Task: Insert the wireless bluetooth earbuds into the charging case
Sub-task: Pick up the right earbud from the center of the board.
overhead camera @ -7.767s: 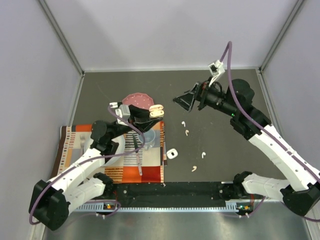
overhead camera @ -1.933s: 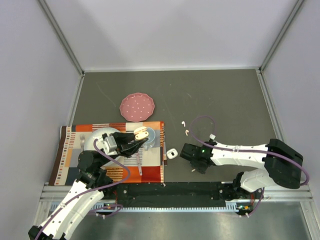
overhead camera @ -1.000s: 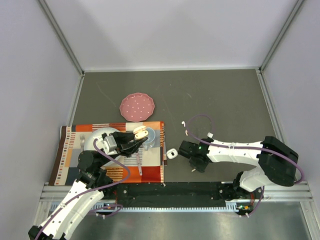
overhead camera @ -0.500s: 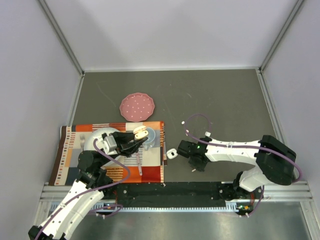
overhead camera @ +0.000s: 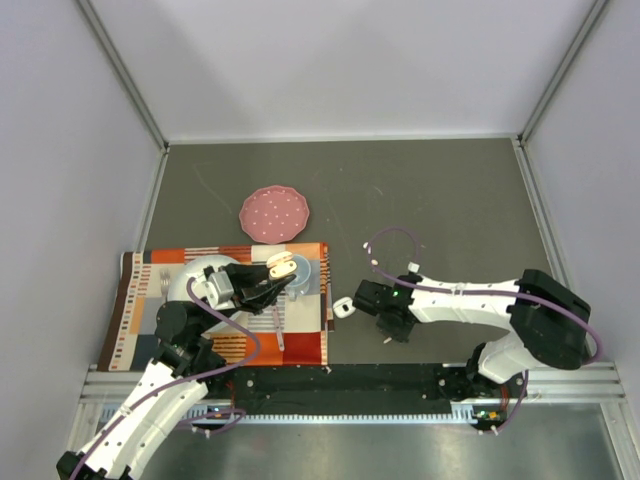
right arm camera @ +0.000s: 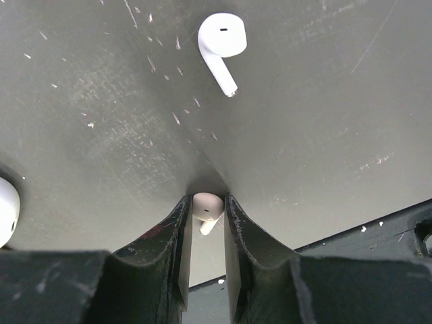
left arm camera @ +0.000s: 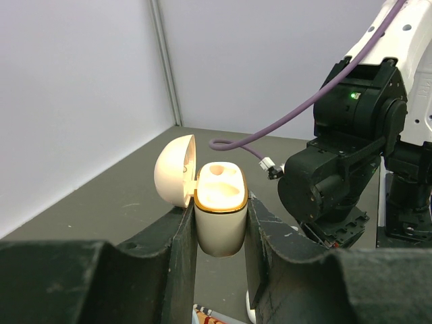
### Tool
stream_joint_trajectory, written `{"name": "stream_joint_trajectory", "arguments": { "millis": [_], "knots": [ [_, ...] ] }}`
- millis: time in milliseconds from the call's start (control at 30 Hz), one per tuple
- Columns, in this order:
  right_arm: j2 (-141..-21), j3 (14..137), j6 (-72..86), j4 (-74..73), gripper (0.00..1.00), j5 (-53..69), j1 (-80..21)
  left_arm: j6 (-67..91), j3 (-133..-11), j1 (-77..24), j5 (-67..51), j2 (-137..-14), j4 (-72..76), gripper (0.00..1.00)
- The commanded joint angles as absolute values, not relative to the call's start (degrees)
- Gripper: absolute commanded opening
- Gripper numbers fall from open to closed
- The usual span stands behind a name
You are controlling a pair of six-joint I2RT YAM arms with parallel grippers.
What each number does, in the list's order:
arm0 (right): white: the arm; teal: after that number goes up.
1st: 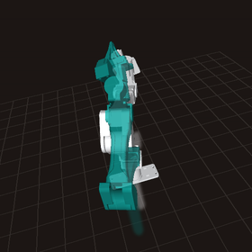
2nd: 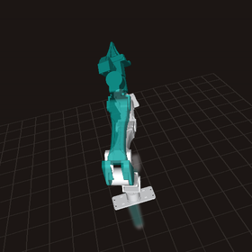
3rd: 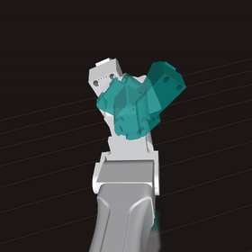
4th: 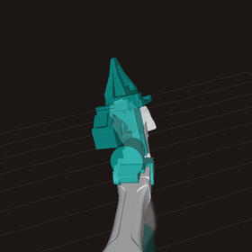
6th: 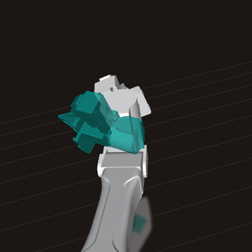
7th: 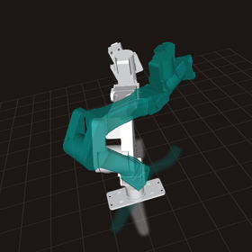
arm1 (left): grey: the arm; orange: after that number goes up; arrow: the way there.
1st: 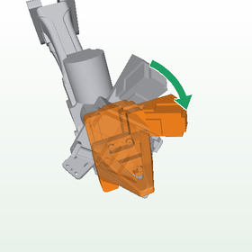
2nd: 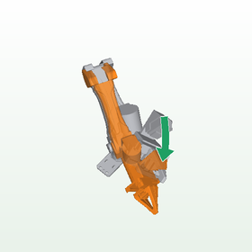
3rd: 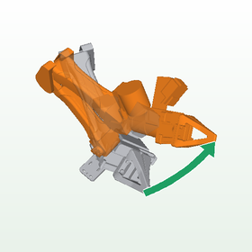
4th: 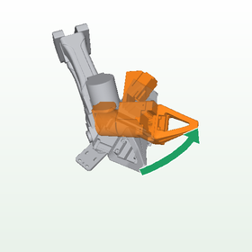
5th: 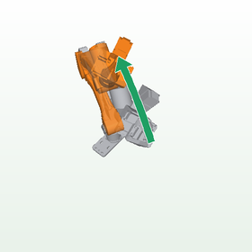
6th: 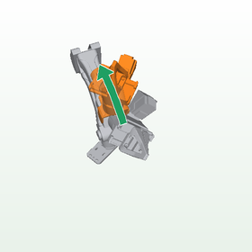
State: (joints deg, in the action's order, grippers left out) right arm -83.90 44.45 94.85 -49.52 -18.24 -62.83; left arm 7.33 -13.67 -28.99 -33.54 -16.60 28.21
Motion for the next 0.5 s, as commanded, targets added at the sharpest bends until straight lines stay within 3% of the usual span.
{"name": "stream_joint_trajectory", "arguments": {
  "millis": [0,200,333,467],
  "knots": [
    [-86.04,45.26,93.52,-46.49,0.13,-23.9,-61.88,6.94,-13.36,-29.18,-32.96,-16.0,29.18,0.0],
    [-86.04,46.49,90.62,-47.37,0.11,-25.13,-61.88,6.94,-13.36,-29.18,-33.05,-16.0,29.18,0.0],
    [-85.17,48.07,87.81,-48.86,0.02,-27.85,-62.49,7.03,-13.45,-29.18,-33.22,-16.0,29.09,0.0],
    [-80.44,48.43,86.4,-50.1,0.02,-35.48,-64.68,7.03,-13.45,-29.18,-33.13,-16.17,29.09,0.0]
  ]
}}
